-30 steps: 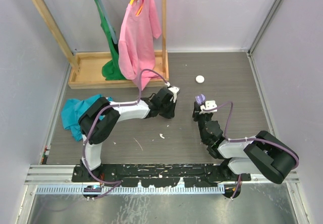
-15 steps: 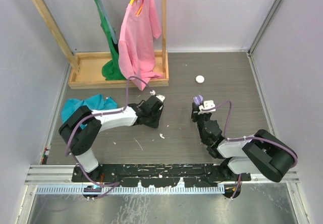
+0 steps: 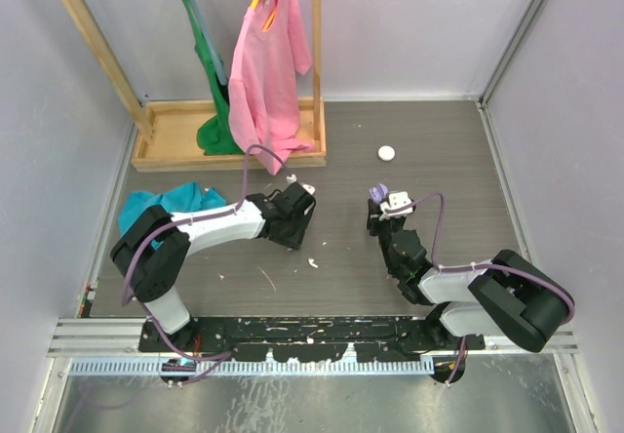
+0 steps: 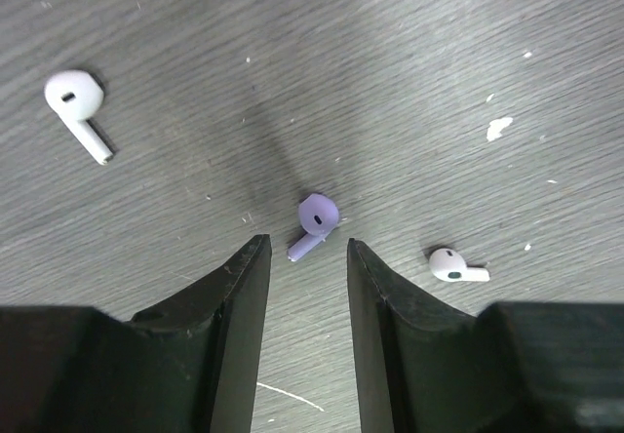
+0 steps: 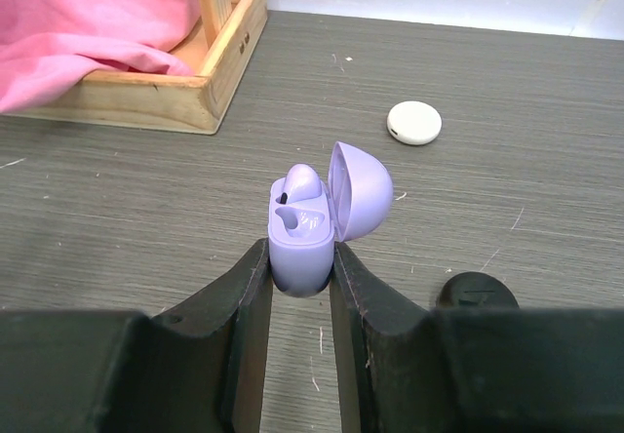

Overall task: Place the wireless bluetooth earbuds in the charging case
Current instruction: Pick up the earbud from the center of the board.

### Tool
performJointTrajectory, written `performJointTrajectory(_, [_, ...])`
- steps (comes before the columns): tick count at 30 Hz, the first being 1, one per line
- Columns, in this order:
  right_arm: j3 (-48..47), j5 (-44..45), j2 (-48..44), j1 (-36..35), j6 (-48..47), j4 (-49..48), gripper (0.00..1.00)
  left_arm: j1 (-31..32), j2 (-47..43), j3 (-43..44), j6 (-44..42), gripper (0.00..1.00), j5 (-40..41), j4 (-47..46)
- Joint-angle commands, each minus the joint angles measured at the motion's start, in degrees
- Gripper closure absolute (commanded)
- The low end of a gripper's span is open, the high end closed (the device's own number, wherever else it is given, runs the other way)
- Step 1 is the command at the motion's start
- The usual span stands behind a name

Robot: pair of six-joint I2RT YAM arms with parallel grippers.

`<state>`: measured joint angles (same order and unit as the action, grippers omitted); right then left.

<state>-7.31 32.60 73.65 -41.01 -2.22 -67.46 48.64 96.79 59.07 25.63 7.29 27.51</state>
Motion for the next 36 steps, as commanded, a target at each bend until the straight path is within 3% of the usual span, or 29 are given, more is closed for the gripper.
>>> performJointTrajectory(1, [-2.17, -0.77, -0.24, 0.18, 0.61, -1.64, 0.99, 0.12, -0.58, 5.21, -2.01, 0.61, -0.13, 3.25])
performJointTrajectory(26, [-2.53, -1.06, -0.60, 0.21, 0.56, -0.66, 0.99, -1.00, 9.73, 12.78, -3.83, 0.70, -4.53, 9.29])
performJointTrajectory(36, [-2.70, -3.26, -1.16, 0.19, 0.17, -0.28, 0.99, -1.10, 9.35, 12.54, -4.01, 0.79, -4.14, 10.44])
